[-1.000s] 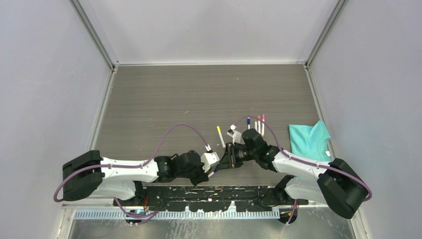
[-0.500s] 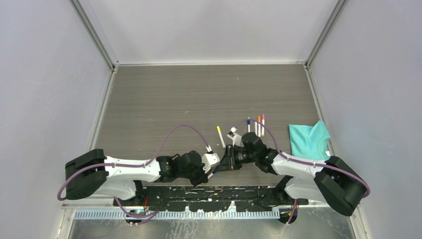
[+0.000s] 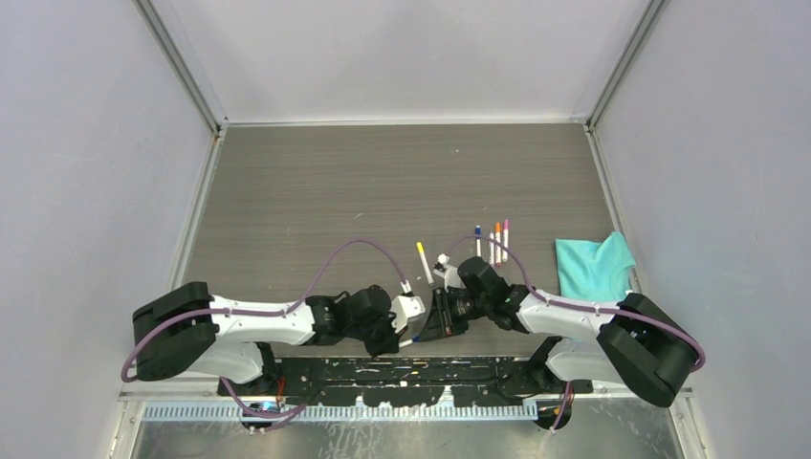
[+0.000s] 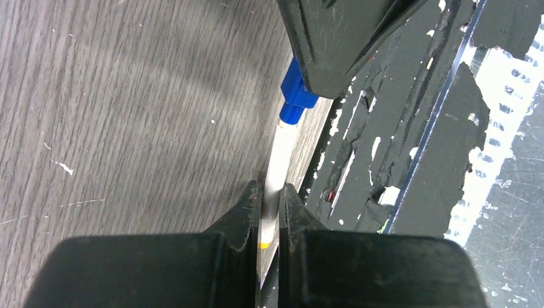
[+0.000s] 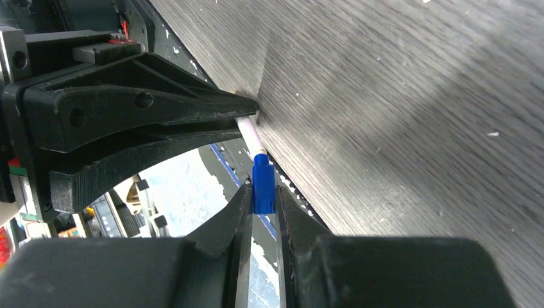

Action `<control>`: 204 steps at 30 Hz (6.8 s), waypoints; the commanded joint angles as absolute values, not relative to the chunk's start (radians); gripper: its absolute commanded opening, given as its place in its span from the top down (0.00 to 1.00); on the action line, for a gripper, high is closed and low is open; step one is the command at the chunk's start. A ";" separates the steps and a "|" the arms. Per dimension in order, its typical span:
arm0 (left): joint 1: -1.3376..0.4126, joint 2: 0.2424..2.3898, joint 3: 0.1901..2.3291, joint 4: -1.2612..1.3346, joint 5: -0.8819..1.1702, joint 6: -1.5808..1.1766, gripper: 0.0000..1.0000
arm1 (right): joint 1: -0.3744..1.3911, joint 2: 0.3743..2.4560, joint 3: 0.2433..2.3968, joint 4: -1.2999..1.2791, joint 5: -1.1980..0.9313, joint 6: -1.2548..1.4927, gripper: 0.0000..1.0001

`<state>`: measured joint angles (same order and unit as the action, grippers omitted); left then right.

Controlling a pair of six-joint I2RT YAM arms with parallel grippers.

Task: Insert the pens into the pen caps
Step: Press the pen cap onto the pen.

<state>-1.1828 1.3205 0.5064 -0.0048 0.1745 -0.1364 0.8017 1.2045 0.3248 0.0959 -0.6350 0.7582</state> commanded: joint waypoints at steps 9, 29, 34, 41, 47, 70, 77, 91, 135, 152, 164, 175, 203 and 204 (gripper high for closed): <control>-1.133 1.321 0.528 0.599 0.104 -0.201 1.00 | 0.873 1.194 0.239 0.208 -0.801 0.903 0.99; -1.184 1.150 0.510 0.489 0.184 -0.131 1.00 | 0.683 1.180 0.375 -0.152 -1.017 0.629 0.99; -1.198 1.153 0.514 0.500 0.167 -0.104 1.00 | 0.684 1.222 0.385 -0.173 -1.063 0.598 0.99; -1.210 1.173 0.512 0.567 0.160 -0.105 1.00 | 0.685 1.239 0.409 -0.207 -1.061 0.565 0.99; -1.214 1.189 0.517 0.581 0.207 -0.118 1.00 | 0.683 1.206 0.413 -0.191 -0.990 0.593 0.99; -1.272 1.137 0.468 0.471 0.067 -0.082 1.00 | 0.607 1.186 0.507 -0.313 -0.961 0.455 0.90; -1.272 1.164 0.463 0.431 0.021 -0.105 1.00 | 0.606 1.183 0.517 -0.320 -0.898 0.441 0.71; -1.272 1.194 0.419 0.406 -0.024 -0.158 1.00 | 0.544 1.091 0.511 -0.283 -0.824 0.468 0.30; -1.267 1.128 0.365 0.528 -0.133 -0.414 1.00 | 0.530 0.912 0.275 0.377 -0.741 0.873 0.58; -1.267 1.131 0.378 0.530 -0.106 -0.354 1.00 | 0.587 0.980 0.274 0.385 -0.781 0.848 0.99; -1.209 1.145 0.428 0.502 -0.045 -0.349 1.00 | 0.642 0.961 0.300 0.279 -0.755 0.783 0.99; -1.172 1.165 0.461 0.480 -0.037 -0.389 1.00 | 0.674 0.959 0.275 0.292 -0.745 0.795 0.99; -1.081 1.177 0.494 0.549 0.021 -0.387 1.00 | 0.789 1.020 0.239 0.164 -0.849 0.723 0.99; -1.080 1.180 0.494 0.554 0.020 -0.390 1.00 | 0.793 1.021 0.238 0.164 -0.846 0.722 0.99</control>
